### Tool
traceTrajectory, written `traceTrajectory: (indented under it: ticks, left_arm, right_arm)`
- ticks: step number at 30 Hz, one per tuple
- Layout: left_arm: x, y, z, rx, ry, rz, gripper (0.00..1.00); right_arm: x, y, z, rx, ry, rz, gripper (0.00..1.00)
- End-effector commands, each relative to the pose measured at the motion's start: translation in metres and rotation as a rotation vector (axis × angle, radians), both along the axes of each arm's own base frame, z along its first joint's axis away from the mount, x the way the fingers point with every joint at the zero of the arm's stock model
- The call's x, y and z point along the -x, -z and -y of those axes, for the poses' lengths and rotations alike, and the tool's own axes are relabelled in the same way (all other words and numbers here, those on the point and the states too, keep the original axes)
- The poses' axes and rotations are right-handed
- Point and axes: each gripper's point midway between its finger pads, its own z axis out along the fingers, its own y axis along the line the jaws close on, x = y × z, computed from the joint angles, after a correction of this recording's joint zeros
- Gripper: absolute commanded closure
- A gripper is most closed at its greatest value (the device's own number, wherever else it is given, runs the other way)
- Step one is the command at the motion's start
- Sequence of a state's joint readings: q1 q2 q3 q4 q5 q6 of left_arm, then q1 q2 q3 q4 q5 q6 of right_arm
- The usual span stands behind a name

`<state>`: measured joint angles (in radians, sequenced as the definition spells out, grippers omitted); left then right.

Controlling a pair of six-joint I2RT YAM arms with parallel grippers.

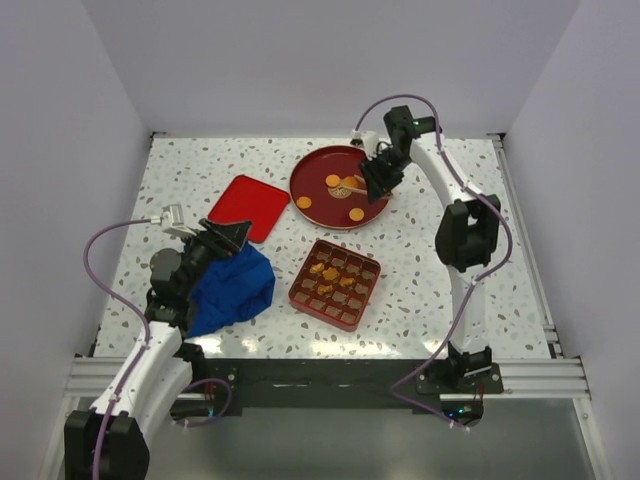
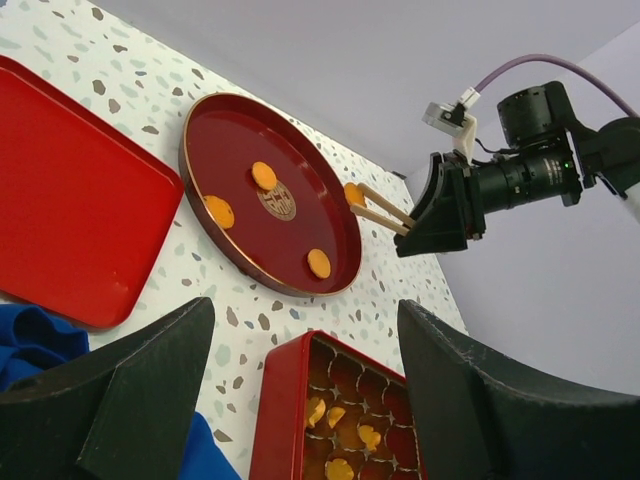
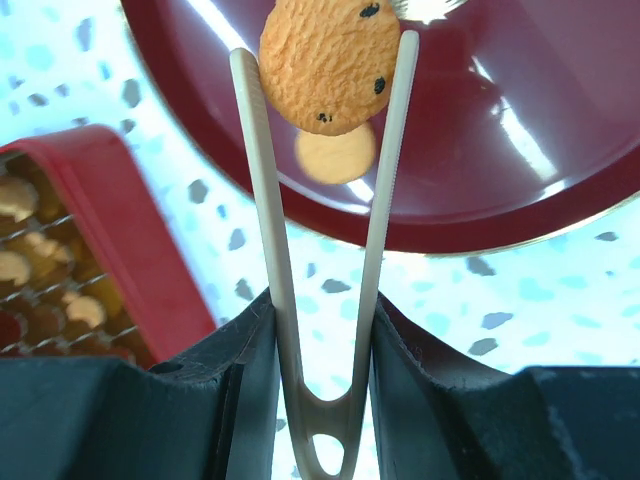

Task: Pack the cookies
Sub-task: Pick up the fake cookies from the plate, then place the fake cookies in the empty pocket of the box.

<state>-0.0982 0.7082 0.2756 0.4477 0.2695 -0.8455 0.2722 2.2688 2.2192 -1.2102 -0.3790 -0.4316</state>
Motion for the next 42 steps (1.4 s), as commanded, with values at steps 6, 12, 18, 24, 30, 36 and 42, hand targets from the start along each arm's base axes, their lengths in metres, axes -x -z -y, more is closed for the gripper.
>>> traceTrajectory:
  ticks: [6,12,18,24,30,36,42]
  left_arm:
    - [-0.001,-0.020,-0.001,-0.003,0.001,0.071,0.21]
    - [-0.001,-0.020,0.000,-0.005,0.006,0.073,0.21]
    - [0.002,-0.018,-0.001,-0.005,0.006,0.072,0.21]
    - [0.005,-0.018,-0.001,-0.005,0.008,0.070,0.21]
    - [0.008,-0.014,-0.001,-0.001,0.006,0.062,0.21]
    - [0.009,-0.014,-0.001,0.000,0.011,0.065,0.21]
    - [0.009,-0.013,-0.001,0.002,0.008,0.063,0.21]
  right_arm:
    - [0.082,-0.054,-0.019,-0.122,-0.193,-0.015,0.76]
    - [0.168,-0.054,-0.030,-0.096,-0.393,-0.080,0.75]
    - [0.222,-0.039,-0.024,-0.049,-0.513,-0.142,0.75]
    - [0.260,-0.024,-0.021,-0.003,-0.602,-0.193,0.75]
    - [0.271,-0.009,-0.016,0.052,-0.611,-0.228,0.74]
    - [0.261,0.002,-0.021,0.084,-0.583,-0.233,0.72]
    - [0.254,0.009,-0.027,0.100,-0.570,-0.239,0.70]
